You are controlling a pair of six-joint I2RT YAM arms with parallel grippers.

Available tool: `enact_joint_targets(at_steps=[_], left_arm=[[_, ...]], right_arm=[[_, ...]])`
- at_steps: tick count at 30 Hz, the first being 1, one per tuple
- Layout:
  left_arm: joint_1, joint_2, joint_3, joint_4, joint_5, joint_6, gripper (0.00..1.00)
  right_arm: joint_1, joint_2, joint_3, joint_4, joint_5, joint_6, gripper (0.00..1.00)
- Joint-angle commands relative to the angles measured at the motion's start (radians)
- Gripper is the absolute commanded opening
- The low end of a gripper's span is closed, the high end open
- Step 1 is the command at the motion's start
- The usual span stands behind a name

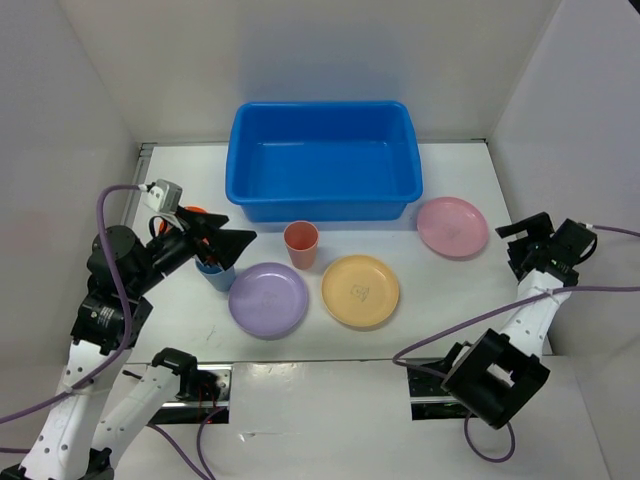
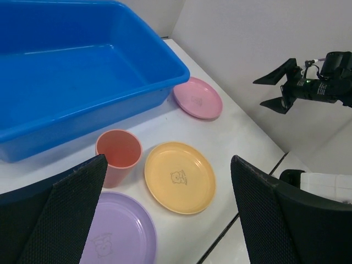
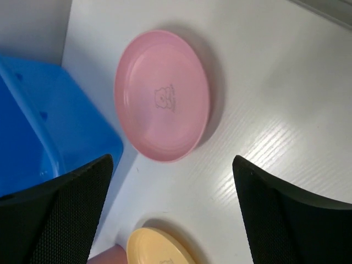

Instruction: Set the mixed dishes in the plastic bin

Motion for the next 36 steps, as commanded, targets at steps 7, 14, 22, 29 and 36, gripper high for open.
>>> enact_joint_targets(at_steps=[7,14,22,29,36], left_arm=[[-0.002,0.015,-0.002,0.006,-0.004,0.004,0.99],[-0.002,0.034,-0.013,0.019,0.014,-0.007,0.99],[-0.002,0.015,-0.013,0.019,0.014,-0.007,0.99],[-0.002,0.015,-0.004,0.01,-0.004,0.003,0.99],[-0.002,0.015,0.027,-0.032,-0.048,0.024,0.99]], right_arm=[[-0.009,0.15,-0.097,0.133,-0.155,-0.01,0.87],[0.099,0.227,-0.146,0.233,-0.09,0.06,0.96],[0.21,0.36,-0.146,0.357,-0.016,0.166,1.0],[0.221,0.414,-0.187,0.437,0.017,0.278,0.9],[0.262,0.357,-0.233,0.474,0.142,0.476,0.67]])
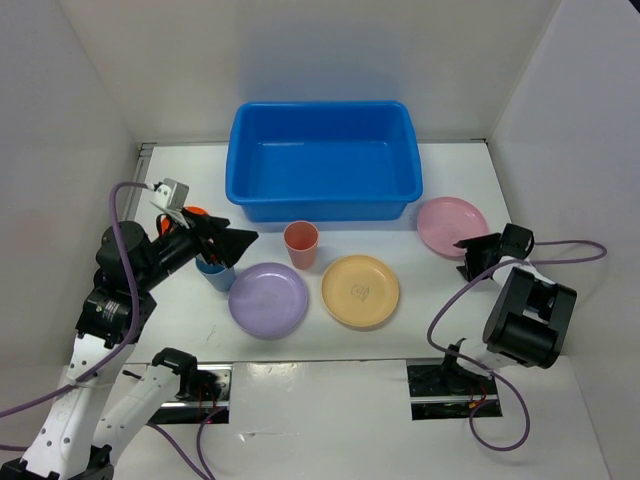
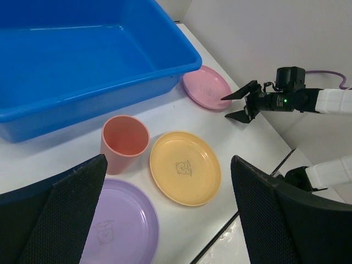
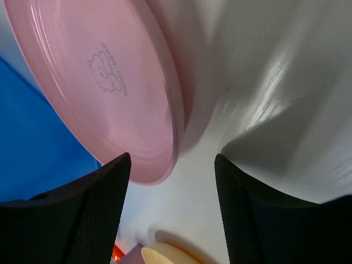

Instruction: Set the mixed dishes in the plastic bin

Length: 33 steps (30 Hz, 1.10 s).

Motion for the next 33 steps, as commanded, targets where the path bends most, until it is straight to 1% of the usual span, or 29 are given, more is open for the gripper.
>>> enact_joint_targets(at_steps=[1,3,5,6,10,12,13,15,16,17,19,20,23,24,25,26,27,28,29,31,32,33], left_arm=[[-0.002,-0.009,0.04,-0.003,-0.022,0.026,0.99],[-0.002,-0.009,0.04,-0.003,-0.022,0.026,0.99],[-0.002,-0.009,0.04,-0.003,-0.022,0.026,0.99],[-0.002,-0.009,0.04,-0.003,-0.022,0.026,0.99],[-0.002,-0.009,0.049,-0.012,-0.031,0.026,0.99],[-0.002,-0.009,0.049,-0.024,-0.048,0.046,0.99],[-0.002,-0.009,0.058,-0.04,-0.057,0.046,0.99],[-0.002,-0.009,0.067,-0.053,-0.08,0.057,0.99],[-0.002,-0.018,0.067,-0.063,-0.081,0.066,0.99],[-0.002,-0.018,0.076,-0.063,-0.081,0.066,0.99],[-0.002,-0.018,0.077,-0.063,-0.081,0.066,0.99],[-0.002,-0.018,0.077,-0.063,-0.081,0.066,0.99],[-0.002,-0.018,0.077,-0.063,-0.081,0.066,0.99],[-0.002,-0.018,0.077,-0.063,-0.081,0.066,0.99],[-0.002,-0.018,0.077,-0.063,-0.081,0.066,0.99],[-0.002,-0.018,0.077,-0.063,-0.07,0.066,0.99],[-0.002,-0.018,0.077,-0.063,-0.07,0.057,0.99],[-0.002,-0.018,0.077,-0.063,-0.061,0.057,0.99],[-0.002,-0.018,0.077,-0.063,-0.061,0.057,0.99],[-0.002,-0.027,0.077,-0.063,-0.061,0.048,0.99],[-0.002,-0.027,0.077,-0.063,-0.07,0.048,0.99],[-0.002,-0.027,0.077,-0.063,-0.07,0.048,0.99]], right_arm=[[0.029,-0.036,-0.011,0.071,0.119,0.139,0.67],[0.041,-0.009,0.014,0.071,0.13,0.163,0.62],[0.041,0.021,0.023,0.08,0.13,0.174,0.62],[0.041,0.035,0.023,0.08,0.13,0.174,0.59],[0.041,0.111,0.032,0.1,0.142,0.209,0.37],[0.041,0.131,0.011,0.129,0.142,0.243,0.37],[0.041,0.131,-0.002,0.147,0.13,0.257,0.45],[0.041,0.141,-0.032,0.187,0.13,0.298,0.45],[0.041,0.141,-0.032,0.187,0.13,0.307,0.39],[0.041,0.128,-0.043,0.187,0.141,0.307,0.18],[0.041,0.108,-0.043,0.175,0.153,0.318,0.03],[0.05,0.073,-0.031,0.166,0.164,0.318,0.0],[0.05,-0.016,0.013,0.083,0.187,0.307,0.0],[0.05,-0.106,0.03,0.057,0.211,0.307,0.0],[0.05,-0.154,0.05,-0.005,0.228,0.295,0.0],[0.05,-0.203,0.098,-0.039,0.246,0.283,0.0],[0.05,-0.297,0.124,-0.067,0.28,0.283,0.0],[0.05,-0.374,0.196,-0.125,0.305,0.262,0.0],[0.05,-0.407,0.196,-0.126,0.305,0.261,0.0],[0.05,-0.458,0.263,-0.139,0.305,0.239,0.0],[0.05,-0.471,0.285,-0.127,0.291,0.223,0.0],[0.05,-0.472,0.331,-0.094,0.241,0.193,0.0]])
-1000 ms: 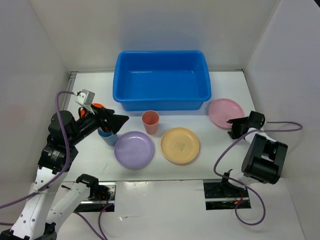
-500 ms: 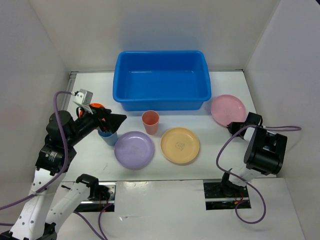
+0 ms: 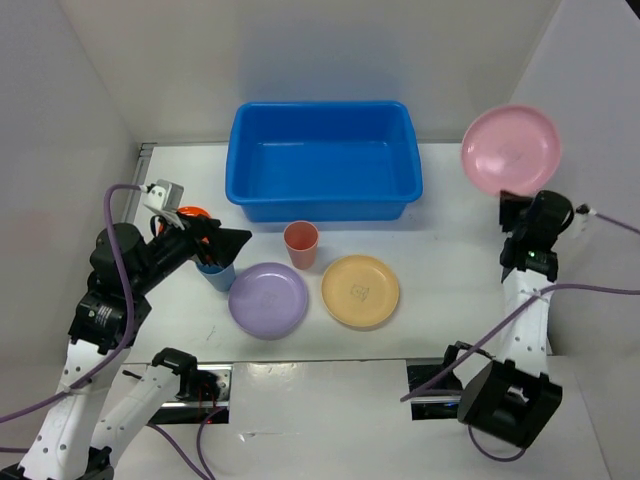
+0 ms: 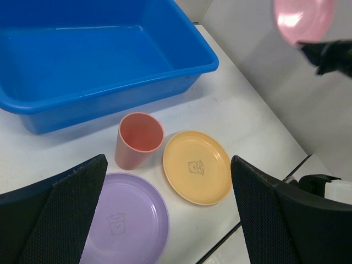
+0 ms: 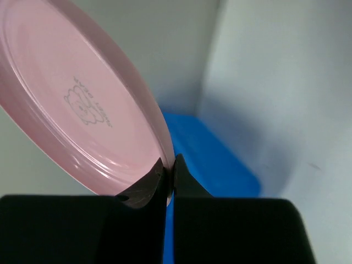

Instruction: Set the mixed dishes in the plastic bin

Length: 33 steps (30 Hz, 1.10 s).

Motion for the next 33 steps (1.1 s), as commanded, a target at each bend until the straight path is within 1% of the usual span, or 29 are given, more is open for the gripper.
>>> enact_joint_targets(at_steps=[1,2,3,4,5,6,7,8,9,10,11,12,13,16,17,18,19,20,21,22,23,29,33], left_arm=[[-0.002,-0.014,0.037,0.021,0.006,0.015,0.99],[-0.002,-0.014,0.048,0.021,0.006,0.015,0.99],[-0.002,-0.014,0.048,0.021,0.006,0.015,0.99],[-0.002,-0.014,0.048,0.021,0.006,0.015,0.99],[-0.002,-0.014,0.048,0.021,0.006,0.015,0.99],[-0.002,-0.025,0.048,0.021,0.015,0.015,0.99],[-0.002,-0.025,0.048,0.021,0.015,0.015,0.99],[-0.002,-0.025,0.048,0.012,0.015,0.004,0.99],[-0.002,-0.037,0.048,0.012,0.015,0.004,0.99],[-0.002,-0.037,0.048,0.012,0.015,0.004,0.99],[-0.002,-0.037,0.048,0.002,0.015,-0.005,0.99],[-0.002,-0.048,0.048,0.002,0.015,-0.005,0.99],[-0.002,-0.048,0.048,0.002,0.015,-0.005,0.99],[-0.002,-0.048,0.048,0.002,0.025,-0.014,0.99],[-0.002,-0.048,0.048,0.002,0.025,-0.014,0.99],[-0.002,-0.048,0.048,0.002,0.025,-0.014,0.99],[-0.002,-0.048,0.048,0.002,0.035,-0.014,0.99],[-0.002,-0.048,0.048,0.011,0.035,-0.025,0.99],[-0.002,-0.048,0.036,0.012,0.044,-0.025,0.99],[-0.002,-0.048,0.036,0.012,0.044,-0.025,0.99],[-0.002,-0.048,0.027,0.021,0.044,-0.034,0.99],[-0.002,-0.057,0.027,0.021,0.044,-0.034,0.99],[-0.002,-0.057,0.027,0.012,0.044,-0.034,0.99]], right_arm=[[0.015,-0.026,0.138,0.054,-0.05,-0.078,0.0],[0.038,0.043,0.175,0.054,-0.108,-0.091,0.0],[0.075,0.086,0.269,0.054,-0.119,-0.111,0.0],[0.174,0.129,0.32,0.045,-0.12,-0.159,0.0],[0.231,0.172,0.371,0.034,-0.104,-0.177,0.0],[0.286,0.248,0.452,0.034,-0.072,-0.199,0.0],[0.379,0.286,0.489,0.034,-0.063,-0.232,0.0],[0.418,0.33,0.529,0.023,-0.063,-0.248,0.0],[0.45,0.425,0.618,0.007,-0.063,-0.266,0.0],[0.51,0.474,0.664,-0.039,-0.063,-0.306,0.0],[0.539,0.52,0.747,-0.059,-0.073,-0.323,0.0],[0.567,0.601,0.778,-0.073,-0.074,-0.338,0.0],[0.617,0.637,0.804,-0.091,-0.074,-0.361,0.0],[0.69,0.773,0.893,-0.122,-0.064,-0.398,0.0],[0.702,0.812,0.951,-0.139,-0.064,-0.407,0.0],[0.711,0.899,0.989,-0.168,-0.064,-0.42,0.0],[0.712,0.945,1.073,-0.199,-0.073,-0.43,0.0],[0.727,0.99,1.12,-0.266,-0.074,-0.455,0.0],[0.738,1.072,1.158,-0.295,-0.074,-0.466,0.0],[0.738,1.106,1.215,-0.311,-0.064,-0.475,0.0],[0.748,1.135,1.236,-0.34,-0.064,-0.475,0.0],[0.748,1.301,1.304,-0.365,-0.035,-0.486,0.0],[0.748,1.364,1.335,-0.395,-0.026,-0.486,0.0]])
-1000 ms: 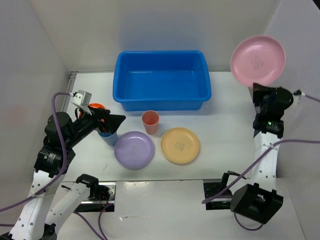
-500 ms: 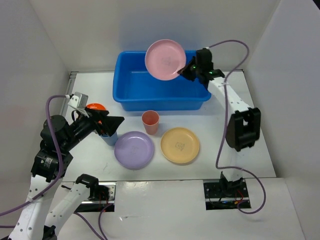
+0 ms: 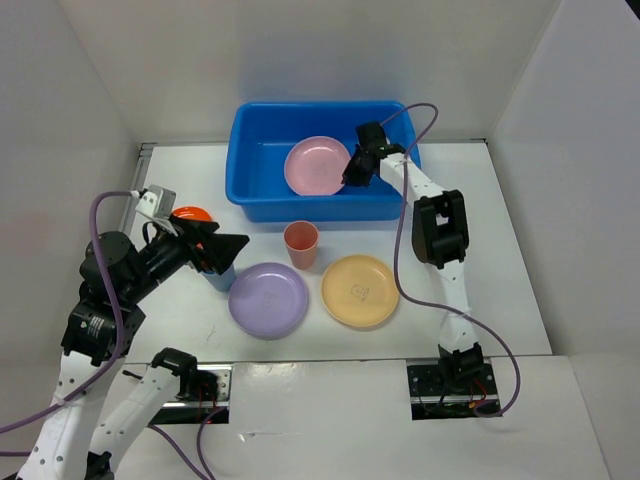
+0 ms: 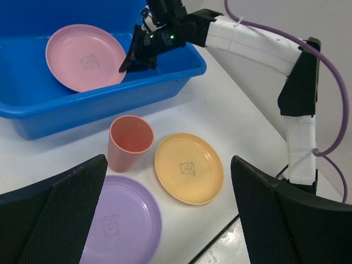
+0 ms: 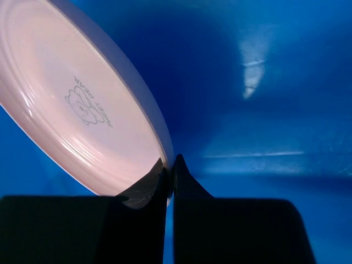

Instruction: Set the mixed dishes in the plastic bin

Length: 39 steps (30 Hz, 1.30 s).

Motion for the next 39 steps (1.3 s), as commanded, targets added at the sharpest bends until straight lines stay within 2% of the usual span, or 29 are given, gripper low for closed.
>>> enact_joint_targets(at_steps=[1,5,8,9,11,13,14,15,16,17,18,19,20,21,23,24,25,26,29,30,32,33,35,36,37,38,39], left_arm=[[-0.002,-0.013,0.015,0.026,0.018,-0.017,0.99],[-0.002,-0.022,0.015,0.026,0.018,-0.026,0.99],[-0.002,-0.031,0.015,0.016,0.018,-0.026,0.99],[-0.002,-0.031,0.015,0.016,0.018,-0.026,0.99],[-0.002,-0.042,0.015,0.016,0.018,-0.026,0.99],[-0.002,-0.051,0.015,0.016,0.009,-0.026,0.99],[-0.002,-0.051,0.015,0.007,0.009,-0.026,0.99],[-0.002,-0.051,0.015,0.007,0.009,-0.026,0.99],[-0.002,-0.051,0.015,0.007,0.009,-0.026,0.99],[-0.002,-0.051,0.015,0.007,0.009,-0.035,0.99],[-0.002,-0.042,0.015,0.016,0.02,-0.036,0.99],[-0.002,-0.033,0.015,0.016,0.02,-0.046,0.99],[-0.002,-0.033,0.015,0.016,0.02,-0.055,0.99],[-0.002,-0.014,0.015,0.016,0.032,-0.056,0.99],[-0.002,0.022,0.005,0.016,0.058,-0.056,0.99],[-0.002,0.035,0.005,0.027,0.067,-0.056,0.99],[-0.002,0.053,0.005,0.027,0.081,-0.056,0.99],[-0.002,0.053,0.005,0.027,0.081,-0.056,0.99],[-0.002,0.053,0.005,0.006,0.092,-0.034,0.99],[-0.002,0.044,0.005,0.006,0.077,-0.034,0.99],[0.007,0.027,-0.009,-0.008,0.057,-0.025,0.99],[0.008,0.027,-0.018,-0.008,0.043,-0.025,0.99],[0.008,0.027,-0.018,-0.042,0.043,-0.025,0.99],[0.008,0.045,-0.009,-0.054,0.043,-0.025,0.99],[0.008,0.056,-0.009,-0.075,0.043,-0.037,0.99],[0.008,0.076,-0.021,-0.076,0.043,-0.052,0.99],[0.008,0.087,-0.033,-0.076,0.052,-0.052,0.99]], right_arm=[[0.0,0.018,0.094,-0.041,0.018,-0.014,0.0],[0.0,0.081,0.16,-0.1,0.018,-0.025,0.16],[0.0,0.105,0.215,-0.134,0.027,-0.025,0.23],[0.0,0.116,0.243,-0.134,0.027,-0.034,0.32],[0.0,0.116,0.279,-0.171,0.027,-0.043,0.4],[0.0,0.107,0.354,-0.22,0.027,-0.054,0.53],[0.0,0.107,0.438,-0.243,0.027,-0.054,0.58],[0.012,0.098,0.503,-0.277,0.05,-0.067,0.67],[0.024,0.098,0.586,-0.379,0.065,-0.087,0.72],[0.034,0.113,0.822,-0.447,0.085,-0.098,0.77],[0.043,0.171,0.99,-0.526,0.119,-0.107,0.86],[0.043,0.102,1.023,-0.559,0.102,-0.107,0.89],[0.052,0.014,0.846,-0.559,0.102,-0.098,0.91],[0.067,-0.093,0.824,-0.588,0.189,-0.098,0.91],[0.142,-0.114,0.997,-0.75,0.3,-0.12,0.91],[0.161,-0.161,1.029,-0.751,0.323,-0.17,0.94],[0.191,-0.236,0.844,-0.751,0.305,-0.126,0.94],[0.201,-0.294,0.788,-0.751,0.305,-0.115,0.94],[0.227,-0.535,0.482,-0.751,0.389,-0.088,0.94],[0.227,-0.683,0.27,-0.737,0.418,-0.071,0.94],[0.227,-0.854,0.009,-0.646,0.418,-0.026,0.94],[0.227,-1.031,-0.265,-0.59,0.398,-0.016,0.94],[0.146,-1.182,-0.514,-0.431,0.232,-0.028,0.94],[0.115,-1.239,-0.706,-0.395,0.201,-0.028,0.94],[0.085,-1.322,-0.783,-0.372,0.165,-0.028,0.94],[0.019,-1.35,-0.906,-0.337,0.142,-0.028,0.94],[-0.011,-1.375,-0.961,-0.32,0.124,-0.028,0.94]])
